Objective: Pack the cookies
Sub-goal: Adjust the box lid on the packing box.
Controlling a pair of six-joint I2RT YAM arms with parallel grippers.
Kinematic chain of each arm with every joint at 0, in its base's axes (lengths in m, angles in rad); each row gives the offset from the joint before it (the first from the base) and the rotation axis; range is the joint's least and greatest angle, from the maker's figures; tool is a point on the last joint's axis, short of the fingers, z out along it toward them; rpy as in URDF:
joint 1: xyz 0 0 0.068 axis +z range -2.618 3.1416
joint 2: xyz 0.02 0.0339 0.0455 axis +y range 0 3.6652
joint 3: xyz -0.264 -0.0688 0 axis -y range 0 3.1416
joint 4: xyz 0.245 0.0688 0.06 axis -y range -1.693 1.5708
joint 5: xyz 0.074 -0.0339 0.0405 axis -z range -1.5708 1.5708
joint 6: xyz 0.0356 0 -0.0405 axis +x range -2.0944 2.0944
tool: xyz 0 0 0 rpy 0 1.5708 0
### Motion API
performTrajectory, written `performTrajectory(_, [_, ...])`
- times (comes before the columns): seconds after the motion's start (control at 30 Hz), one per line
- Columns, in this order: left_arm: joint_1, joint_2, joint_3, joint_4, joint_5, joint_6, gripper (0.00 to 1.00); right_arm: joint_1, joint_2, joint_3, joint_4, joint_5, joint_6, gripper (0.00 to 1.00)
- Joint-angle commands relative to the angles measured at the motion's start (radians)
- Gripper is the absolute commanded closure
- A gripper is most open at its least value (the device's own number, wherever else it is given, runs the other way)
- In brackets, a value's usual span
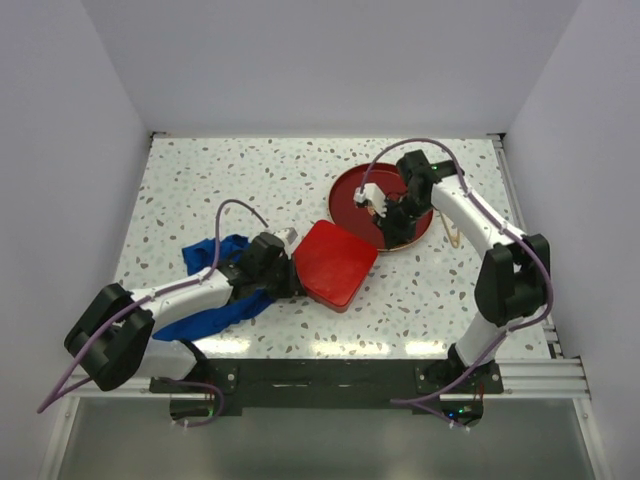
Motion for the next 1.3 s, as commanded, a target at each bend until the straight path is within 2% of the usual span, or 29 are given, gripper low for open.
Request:
performTrajectory(0.0, [-0.004, -0.003, 0.015, 0.102, -0.016, -0.038, 1.0, 0.003, 0.085, 0.117, -0.245, -0.068, -0.196, 0.89])
performTrajectory(0.1, [-0.004, -0.004, 0.004, 0.116, -0.009, -0.047, 1.0, 0.003, 0.11, 0.089, -0.264, -0.071, -0.243, 0.89])
performTrajectory(0.37, [-0.004, 0.002, -0.003, 0.128, 0.01, -0.059, 1.0, 0.047, 0.116, -0.014, -0.12, -0.051, -0.168, 0.88])
performTrajectory(0.63, [-0.003, 0.008, -0.017, 0.18, 0.02, -0.076, 0.98, 0.101, 0.094, -0.101, 0.202, -0.015, 0.094, 0.86])
performTrajectory(0.73, [-0.004, 0.002, -0.022, 0.182, 0.019, -0.08, 0.98, 0.101, 0.09, -0.109, 0.266, 0.008, 0.163, 0.86])
performTrajectory(0.93, [-0.003, -0.001, -0.033, 0.202, 0.037, -0.081, 0.95, 0.103, 0.091, -0.109, 0.277, 0.018, 0.188, 0.86])
performTrajectory(1.1, [-0.003, -0.001, -0.039, 0.237, 0.106, -0.044, 0.86, 0.101, 0.099, -0.107, 0.275, 0.014, 0.195, 0.86])
performTrajectory(1.2, [-0.006, -0.001, -0.049, 0.243, 0.146, -0.034, 0.87, 0.101, 0.105, -0.107, 0.273, 0.008, 0.198, 0.86])
performTrajectory(1.27, [-0.006, -0.003, -0.057, 0.238, 0.165, -0.031, 0.9, 0.101, 0.105, -0.104, 0.273, 0.003, 0.201, 0.86])
